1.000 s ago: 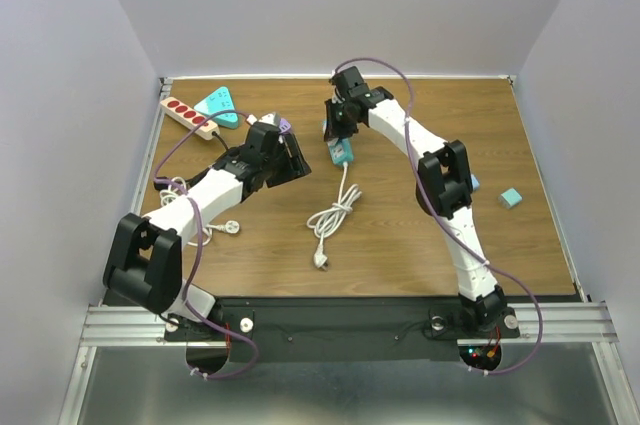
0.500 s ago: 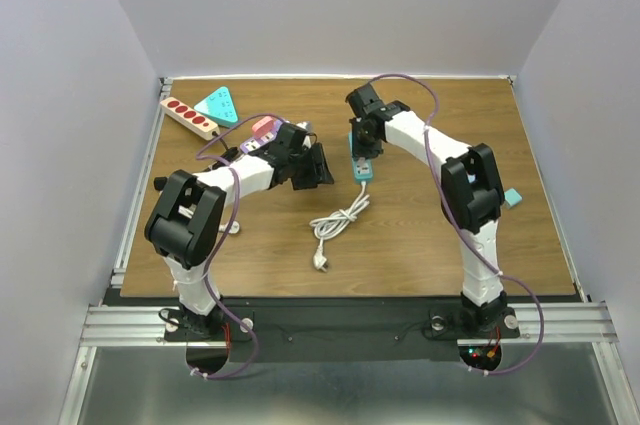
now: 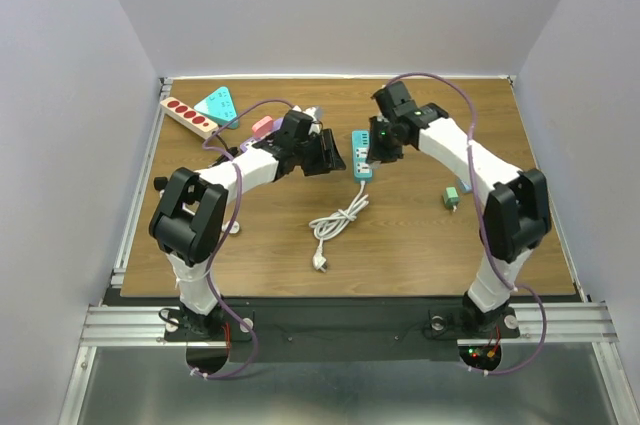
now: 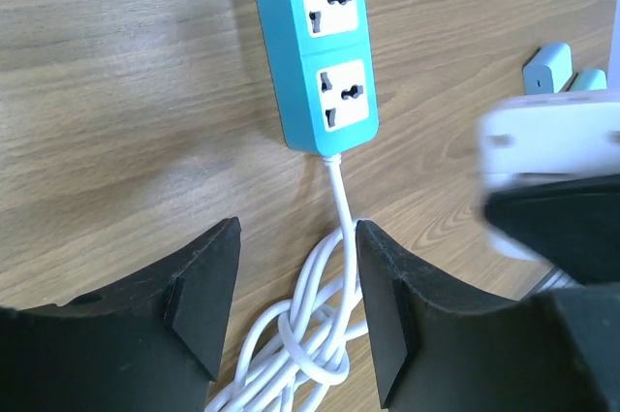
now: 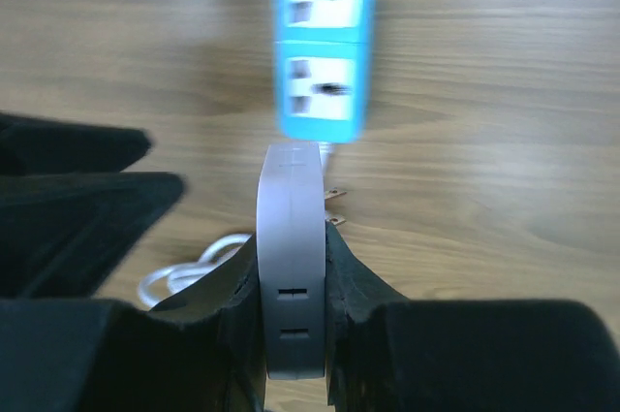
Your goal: Pull the plug off the socket
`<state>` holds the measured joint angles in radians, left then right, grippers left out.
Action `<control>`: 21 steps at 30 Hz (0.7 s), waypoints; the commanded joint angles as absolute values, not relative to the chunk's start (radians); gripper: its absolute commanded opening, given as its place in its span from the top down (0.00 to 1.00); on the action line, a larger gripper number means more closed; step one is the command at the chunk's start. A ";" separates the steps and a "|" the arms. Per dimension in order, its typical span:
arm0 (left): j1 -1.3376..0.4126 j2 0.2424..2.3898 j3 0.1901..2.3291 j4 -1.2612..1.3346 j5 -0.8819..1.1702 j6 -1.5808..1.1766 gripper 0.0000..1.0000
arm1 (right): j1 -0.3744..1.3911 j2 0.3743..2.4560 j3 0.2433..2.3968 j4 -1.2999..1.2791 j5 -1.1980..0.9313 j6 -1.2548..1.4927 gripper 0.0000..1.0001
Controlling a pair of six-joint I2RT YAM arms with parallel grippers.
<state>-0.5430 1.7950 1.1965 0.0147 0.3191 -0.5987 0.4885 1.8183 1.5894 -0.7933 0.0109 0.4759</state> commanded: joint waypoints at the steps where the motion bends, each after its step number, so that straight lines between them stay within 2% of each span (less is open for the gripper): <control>1: -0.546 1.799 1.255 0.031 0.342 -0.583 0.39 | 0.353 1.746 1.485 -0.810 0.170 0.521 1.00; 6: -0.554 1.835 1.314 0.002 0.338 -0.571 0.39 | 0.091 1.730 1.401 -0.824 0.313 0.511 1.00; 12: -0.566 1.890 1.414 -0.054 0.301 -0.561 0.39 | -0.028 1.811 1.416 -0.824 0.394 0.532 0.99; 13: -0.569 1.897 1.431 -0.064 0.293 -0.551 0.38 | -0.034 1.825 1.425 -0.831 0.411 0.532 0.96; 14: -0.572 1.919 1.472 -0.098 0.279 -0.546 0.37 | -0.046 1.851 1.433 -0.837 0.425 0.535 0.82; 16: -0.584 1.946 1.524 -0.145 0.207 -0.534 0.29 | -0.057 1.864 1.446 -0.842 0.437 0.540 0.66; 17: -0.589 1.979 1.552 -0.196 0.184 -0.525 0.27 | -0.058 1.867 1.451 -0.850 0.445 0.546 0.51; 18: -0.592 1.996 1.606 -0.218 0.148 -0.520 0.17 | -0.060 1.868 1.453 -0.854 0.454 0.548 0.33; 19: -0.603 2.009 1.630 -0.241 0.129 -0.514 0.13 | -0.058 1.868 1.457 -0.856 0.457 0.548 0.25; 20: -0.607 2.041 1.656 -0.262 0.111 -0.511 0.12 | -0.060 1.868 1.460 -0.861 0.460 0.552 0.21; 21: -0.620 2.057 1.702 -0.300 0.076 -0.499 0.11 | -0.060 1.864 1.463 -0.862 0.459 0.555 0.12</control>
